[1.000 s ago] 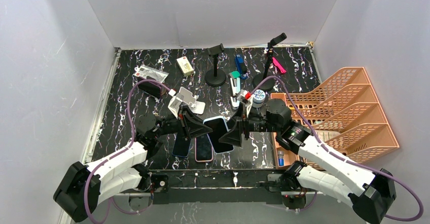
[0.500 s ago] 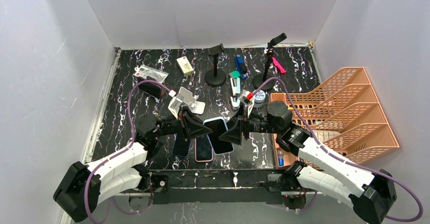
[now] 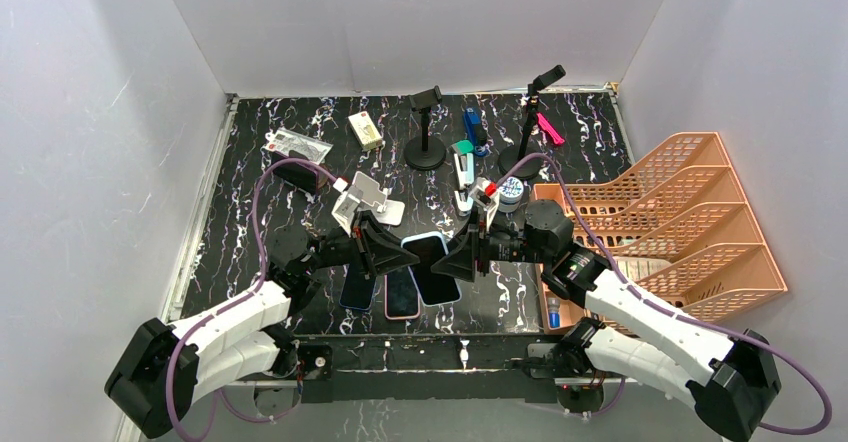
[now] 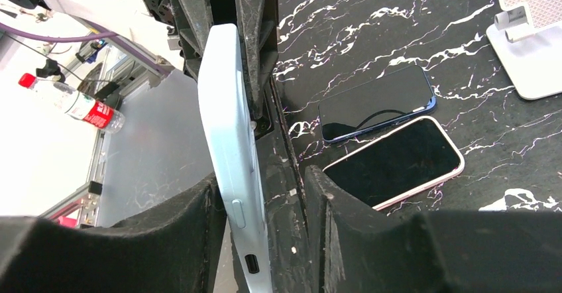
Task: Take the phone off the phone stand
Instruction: Move the phone to the center of the board.
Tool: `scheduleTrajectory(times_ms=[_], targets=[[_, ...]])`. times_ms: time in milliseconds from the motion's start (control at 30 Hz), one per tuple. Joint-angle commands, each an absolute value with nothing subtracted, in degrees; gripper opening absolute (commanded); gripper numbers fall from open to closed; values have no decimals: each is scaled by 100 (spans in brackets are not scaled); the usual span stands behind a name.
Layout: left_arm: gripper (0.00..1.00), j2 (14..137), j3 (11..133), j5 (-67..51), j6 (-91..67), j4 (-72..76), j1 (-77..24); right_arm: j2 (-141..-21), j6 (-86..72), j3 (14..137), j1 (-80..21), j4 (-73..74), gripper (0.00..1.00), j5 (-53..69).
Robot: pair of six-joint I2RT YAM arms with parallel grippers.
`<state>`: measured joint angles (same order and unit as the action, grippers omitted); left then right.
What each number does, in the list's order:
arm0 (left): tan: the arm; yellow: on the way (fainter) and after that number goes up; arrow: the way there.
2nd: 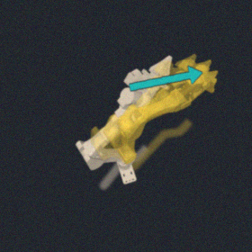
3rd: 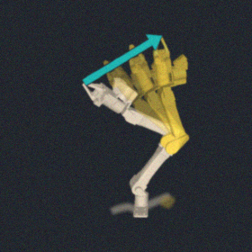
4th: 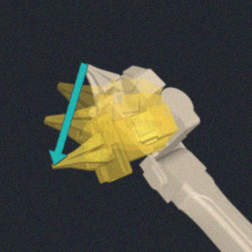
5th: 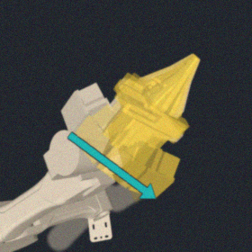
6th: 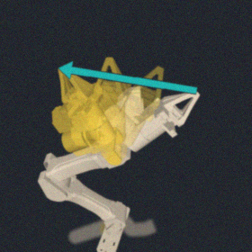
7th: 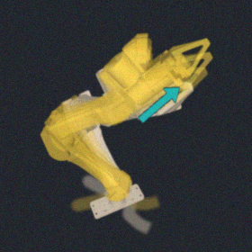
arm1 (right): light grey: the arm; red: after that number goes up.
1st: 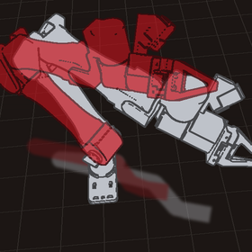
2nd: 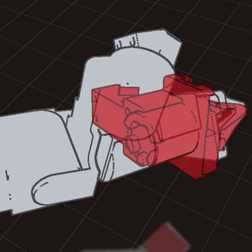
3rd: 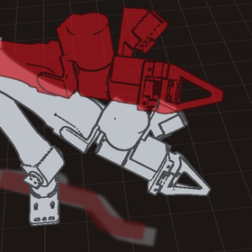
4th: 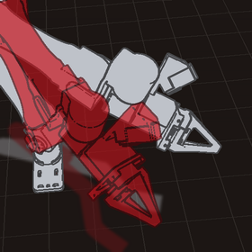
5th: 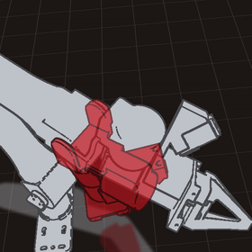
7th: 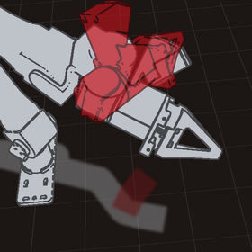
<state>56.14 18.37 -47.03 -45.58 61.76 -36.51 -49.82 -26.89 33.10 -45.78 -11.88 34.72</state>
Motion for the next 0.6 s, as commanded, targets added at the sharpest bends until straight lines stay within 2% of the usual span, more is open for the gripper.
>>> scheduleTrajectory(times_ms=[0,267,467,500,567], targets=[[0,5502,1881,-4641,-4603,6741,-3672,-4984,-2713,3340,-4570,-1586,49,3565],[0,5515,1872,-4623,-4614,6766,-3682,-4944,-2707,3298,-4570,-1642,39,3653],[0,5546,1868,-4567,-4618,6779,-3683,-4947,-2783,3287,-4570,-1722,22,3666],[3,5554,1872,-4556,-4615,6777,-3683,-4946,-2800,3287,-4570,-1734,18,3627],[21,5559,1876,-4542,-4602,6776,-3682,-4893,-2852,3256,-4569,-1818,3,3514]])
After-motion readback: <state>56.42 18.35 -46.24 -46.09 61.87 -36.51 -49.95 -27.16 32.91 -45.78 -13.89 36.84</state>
